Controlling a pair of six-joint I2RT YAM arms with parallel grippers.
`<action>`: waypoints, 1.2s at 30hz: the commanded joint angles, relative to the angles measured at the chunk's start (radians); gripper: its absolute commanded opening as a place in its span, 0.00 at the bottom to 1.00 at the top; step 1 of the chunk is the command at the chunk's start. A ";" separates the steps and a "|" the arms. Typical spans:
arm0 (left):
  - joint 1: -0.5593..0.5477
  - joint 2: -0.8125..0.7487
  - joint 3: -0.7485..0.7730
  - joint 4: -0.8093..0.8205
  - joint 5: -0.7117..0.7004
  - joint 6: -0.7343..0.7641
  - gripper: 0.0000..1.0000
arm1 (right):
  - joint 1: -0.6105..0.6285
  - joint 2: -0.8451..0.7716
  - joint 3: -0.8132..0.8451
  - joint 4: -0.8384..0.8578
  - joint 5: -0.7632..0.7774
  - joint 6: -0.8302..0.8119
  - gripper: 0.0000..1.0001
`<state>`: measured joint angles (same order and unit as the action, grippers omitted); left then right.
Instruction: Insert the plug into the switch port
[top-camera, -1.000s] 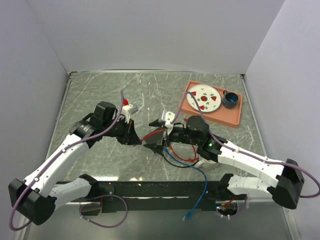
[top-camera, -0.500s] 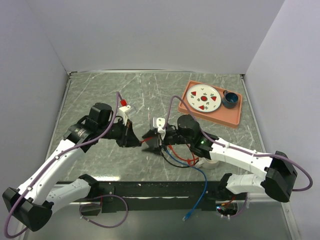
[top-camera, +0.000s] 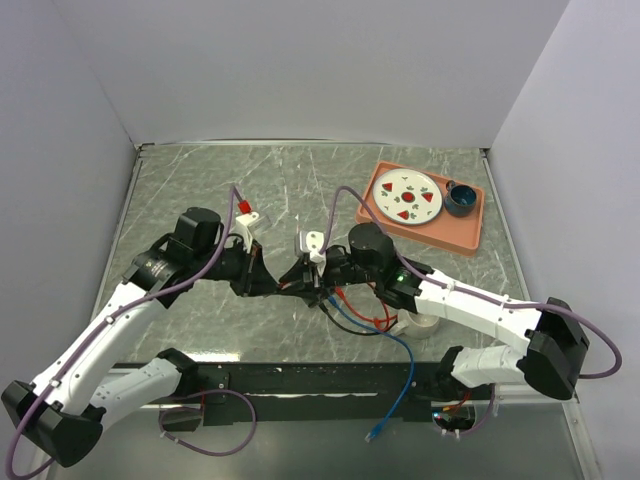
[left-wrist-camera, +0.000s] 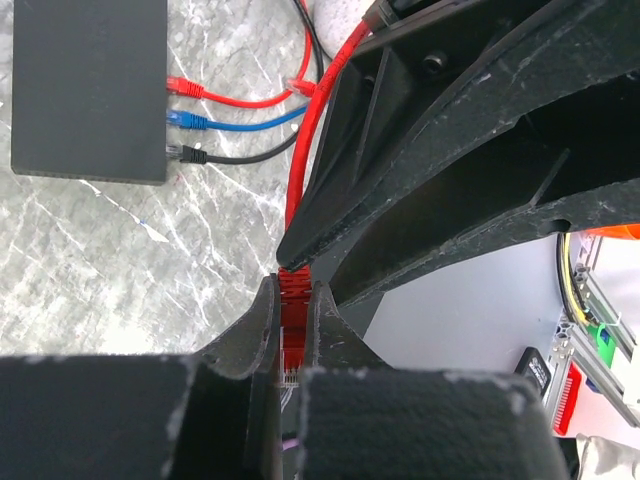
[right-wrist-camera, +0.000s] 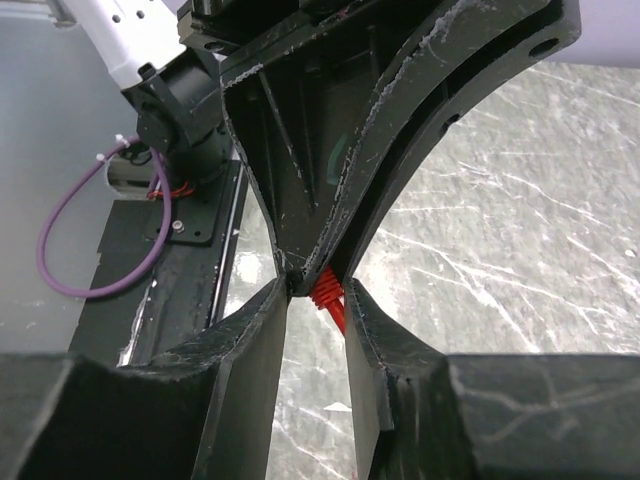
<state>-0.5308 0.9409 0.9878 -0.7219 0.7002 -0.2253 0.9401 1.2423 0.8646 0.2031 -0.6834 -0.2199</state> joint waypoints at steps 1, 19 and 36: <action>-0.001 -0.028 0.061 0.036 0.012 0.010 0.05 | 0.008 0.032 0.060 -0.088 -0.037 -0.030 0.36; -0.001 -0.054 0.097 -0.007 -0.067 0.032 0.08 | 0.006 0.051 0.082 -0.264 0.025 -0.118 0.45; -0.003 0.051 0.123 -0.062 -0.242 -0.005 0.04 | 0.037 -0.099 0.044 -0.243 0.041 -0.082 0.74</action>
<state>-0.5308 0.9489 1.0809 -0.7624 0.5297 -0.2081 0.9661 1.2415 0.9241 -0.0948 -0.6029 -0.3157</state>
